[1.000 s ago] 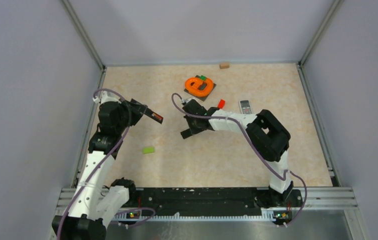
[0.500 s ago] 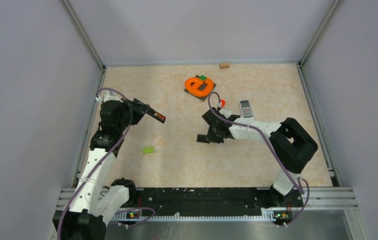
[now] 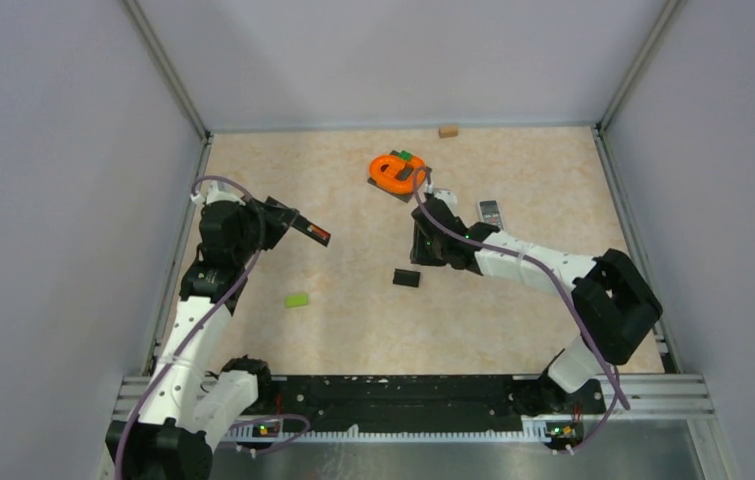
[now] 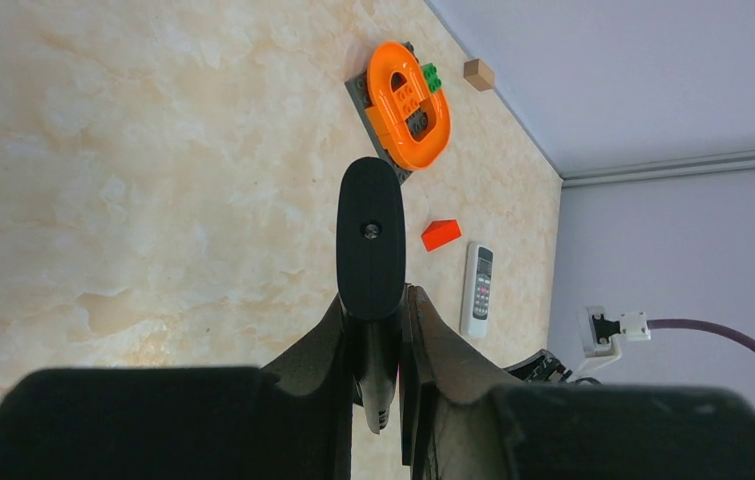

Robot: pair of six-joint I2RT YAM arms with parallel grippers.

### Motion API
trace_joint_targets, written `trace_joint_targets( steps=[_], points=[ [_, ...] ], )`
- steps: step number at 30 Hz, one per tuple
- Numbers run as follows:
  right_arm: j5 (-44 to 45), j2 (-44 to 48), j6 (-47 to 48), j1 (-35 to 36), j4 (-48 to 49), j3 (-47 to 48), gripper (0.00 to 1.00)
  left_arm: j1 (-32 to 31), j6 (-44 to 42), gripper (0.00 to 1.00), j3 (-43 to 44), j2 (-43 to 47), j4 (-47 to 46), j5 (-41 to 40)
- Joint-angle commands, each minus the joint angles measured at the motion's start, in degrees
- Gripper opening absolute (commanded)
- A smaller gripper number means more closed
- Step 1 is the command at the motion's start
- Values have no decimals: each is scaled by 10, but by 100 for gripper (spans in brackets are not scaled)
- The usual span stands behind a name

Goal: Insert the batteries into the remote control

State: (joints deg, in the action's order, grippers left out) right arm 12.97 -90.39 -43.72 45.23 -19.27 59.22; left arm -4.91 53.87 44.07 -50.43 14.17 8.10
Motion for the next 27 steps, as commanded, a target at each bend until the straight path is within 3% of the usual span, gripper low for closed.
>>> trace_joint_targets(
  steps=[1, 5, 13, 27],
  points=[
    [-2, -43, 155, -29, -16, 52, 26, 4, -6, 0, 4, 7, -26, 2],
    [-13, -107, 204, -32, -52, 103, 15, 5, -3, 0, 2, 7, -28, 5],
    [-51, -158, 233, -24, -59, 117, 12, 5, -4, 0, 2, -2, -55, 42],
    [-156, -129, 231, 20, -105, 100, 11, 5, -14, 0, 9, -13, -51, 49]
  ],
)
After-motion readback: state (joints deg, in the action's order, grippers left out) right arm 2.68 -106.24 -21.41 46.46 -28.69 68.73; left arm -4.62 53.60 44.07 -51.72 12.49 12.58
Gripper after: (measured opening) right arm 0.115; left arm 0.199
